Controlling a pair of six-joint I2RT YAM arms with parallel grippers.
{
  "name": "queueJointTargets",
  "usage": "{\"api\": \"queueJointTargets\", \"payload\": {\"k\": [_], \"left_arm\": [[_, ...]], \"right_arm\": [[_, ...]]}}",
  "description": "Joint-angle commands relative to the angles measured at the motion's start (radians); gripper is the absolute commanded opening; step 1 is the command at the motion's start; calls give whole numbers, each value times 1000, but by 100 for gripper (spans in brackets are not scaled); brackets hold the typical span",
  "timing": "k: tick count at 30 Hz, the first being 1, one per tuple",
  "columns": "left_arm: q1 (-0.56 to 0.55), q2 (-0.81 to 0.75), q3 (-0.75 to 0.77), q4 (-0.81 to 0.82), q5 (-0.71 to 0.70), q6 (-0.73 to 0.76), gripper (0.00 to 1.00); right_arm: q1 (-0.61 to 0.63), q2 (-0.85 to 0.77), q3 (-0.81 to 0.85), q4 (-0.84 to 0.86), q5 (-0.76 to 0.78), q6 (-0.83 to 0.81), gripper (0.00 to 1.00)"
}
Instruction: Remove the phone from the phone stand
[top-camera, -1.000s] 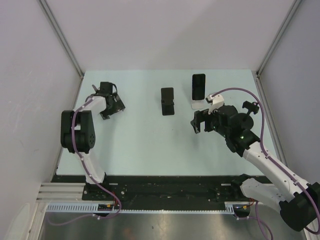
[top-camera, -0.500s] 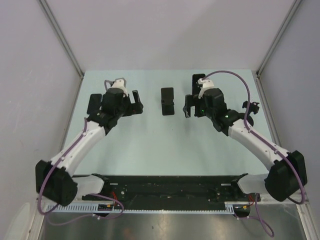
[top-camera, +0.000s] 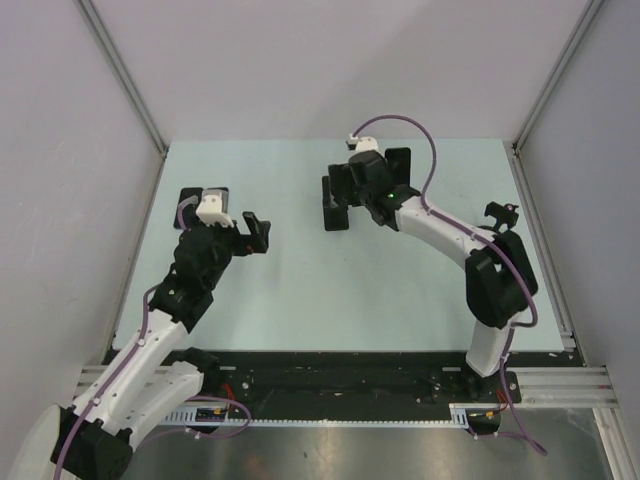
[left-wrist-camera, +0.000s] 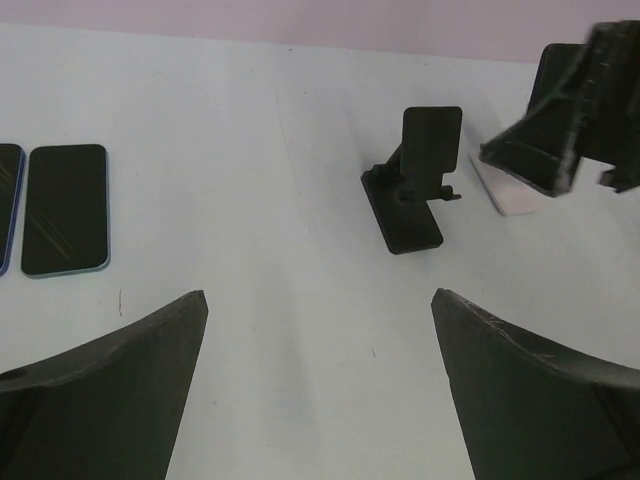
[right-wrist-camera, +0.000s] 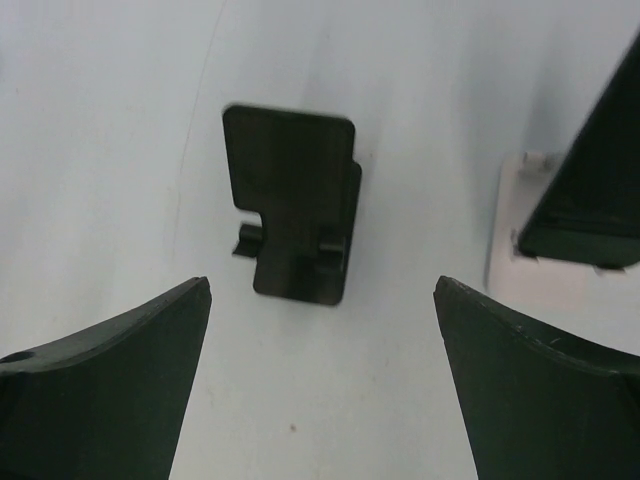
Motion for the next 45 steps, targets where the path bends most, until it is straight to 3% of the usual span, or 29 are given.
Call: {"api": "queueJointTargets", "payload": {"k": [1, 10, 22, 25, 28, 29, 32, 35, 38, 45], "left_arm": [[-22, -33, -21, 119, -12, 47, 100], [-75, -69, -28, 124, -37, 65, 100], [-91, -78, -34, 124, -97, 61, 100], [-92, -76, -34, 124, -101, 61, 100], [-92, -76, -36, 124, -103, 57, 100], [-92, -76, -36, 124, -103, 57, 100], [-92, -76, -36, 124, -103, 56, 100], [-92, -73, -37, 124, -111, 51, 100], [-94, -70, -36, 124, -114, 51, 99], [-103, -64, -36, 124, -114, 48, 99]], "right_arm": [[27, 128, 199, 10, 131, -3, 100], [42, 380, 454, -51, 226, 32, 100], [61, 492, 506, -53, 213, 32, 100], [65, 481, 500, -69, 236, 32, 93], [70, 446, 454, -68, 260, 29, 75], [71, 413, 436, -56, 263, 21, 64], [73, 328, 356, -48, 266, 6, 43], [74, 230, 269, -69, 260, 5, 27], [79, 136, 143, -82, 240, 17, 20], [50, -146, -100, -143, 193, -44, 14]]}}
